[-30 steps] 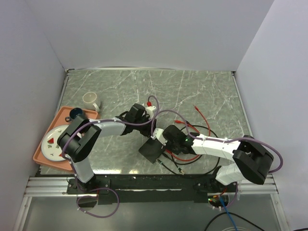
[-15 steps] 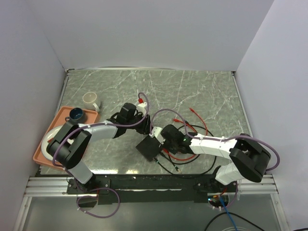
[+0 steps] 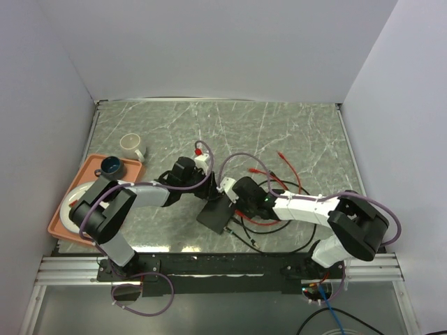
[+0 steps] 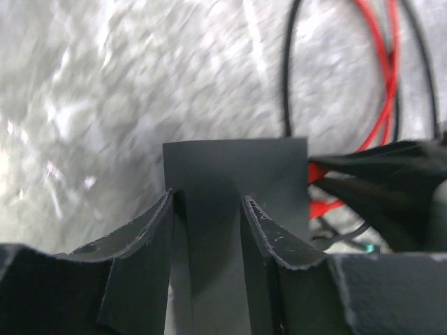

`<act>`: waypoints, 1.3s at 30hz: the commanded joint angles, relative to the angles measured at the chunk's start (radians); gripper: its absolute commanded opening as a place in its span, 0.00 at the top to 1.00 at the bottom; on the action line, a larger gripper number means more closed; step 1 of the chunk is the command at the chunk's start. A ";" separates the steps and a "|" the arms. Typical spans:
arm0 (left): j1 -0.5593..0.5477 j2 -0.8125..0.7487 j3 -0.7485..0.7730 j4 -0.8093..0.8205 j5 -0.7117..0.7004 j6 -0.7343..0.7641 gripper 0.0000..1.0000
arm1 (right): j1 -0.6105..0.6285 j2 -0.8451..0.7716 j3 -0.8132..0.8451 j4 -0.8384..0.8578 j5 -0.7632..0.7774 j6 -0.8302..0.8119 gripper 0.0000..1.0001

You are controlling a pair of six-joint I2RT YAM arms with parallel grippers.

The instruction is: Insert the plug into the switch port

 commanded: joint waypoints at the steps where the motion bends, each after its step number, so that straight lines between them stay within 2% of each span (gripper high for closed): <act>1: -0.129 0.018 -0.049 0.065 0.411 -0.173 0.57 | -0.022 -0.032 0.162 0.764 -0.026 0.030 1.00; 7: -0.119 0.017 -0.078 0.125 0.412 -0.213 0.55 | -0.033 0.014 0.194 0.773 -0.091 0.040 1.00; 16: -0.118 -0.006 -0.038 0.142 0.377 -0.253 0.54 | -0.031 0.059 0.243 0.743 -0.197 0.050 1.00; 20: -0.115 -0.020 -0.029 0.137 0.339 -0.265 0.48 | -0.031 0.065 0.268 0.692 -0.179 0.037 1.00; 21: -0.107 -0.026 -0.028 0.110 0.299 -0.264 0.46 | -0.033 0.065 0.269 0.674 -0.165 0.031 1.00; 22: -0.103 -0.034 -0.028 0.090 0.273 -0.262 0.41 | -0.031 0.065 0.272 0.660 -0.125 0.031 0.95; 23: -0.083 -0.052 -0.031 0.073 0.247 -0.261 0.40 | -0.031 0.070 0.275 0.644 -0.106 0.027 0.85; 24: -0.069 -0.063 -0.037 0.042 0.224 -0.261 0.39 | -0.031 0.073 0.278 0.629 -0.099 0.018 0.80; 26: -0.028 -0.098 -0.043 0.015 0.161 -0.271 0.30 | -0.034 0.080 0.288 0.588 -0.025 0.016 0.71; 27: -0.015 -0.113 -0.044 -0.021 0.136 -0.273 0.27 | -0.034 0.080 0.291 0.574 -0.022 0.013 0.70; 29: 0.006 -0.162 -0.035 -0.083 0.021 -0.273 0.13 | -0.037 0.085 0.301 0.540 -0.017 0.013 0.68; 32: 0.016 -0.218 0.011 -0.238 -0.169 -0.264 0.01 | -0.037 0.088 0.314 0.512 -0.014 0.008 0.66; 34: 0.016 -0.238 0.057 -0.330 -0.233 -0.256 0.01 | -0.037 0.088 0.317 0.503 -0.010 0.005 0.65; 39: 0.016 -0.265 0.120 -0.440 -0.341 -0.234 0.01 | -0.039 0.109 0.340 0.421 -0.019 -0.006 0.59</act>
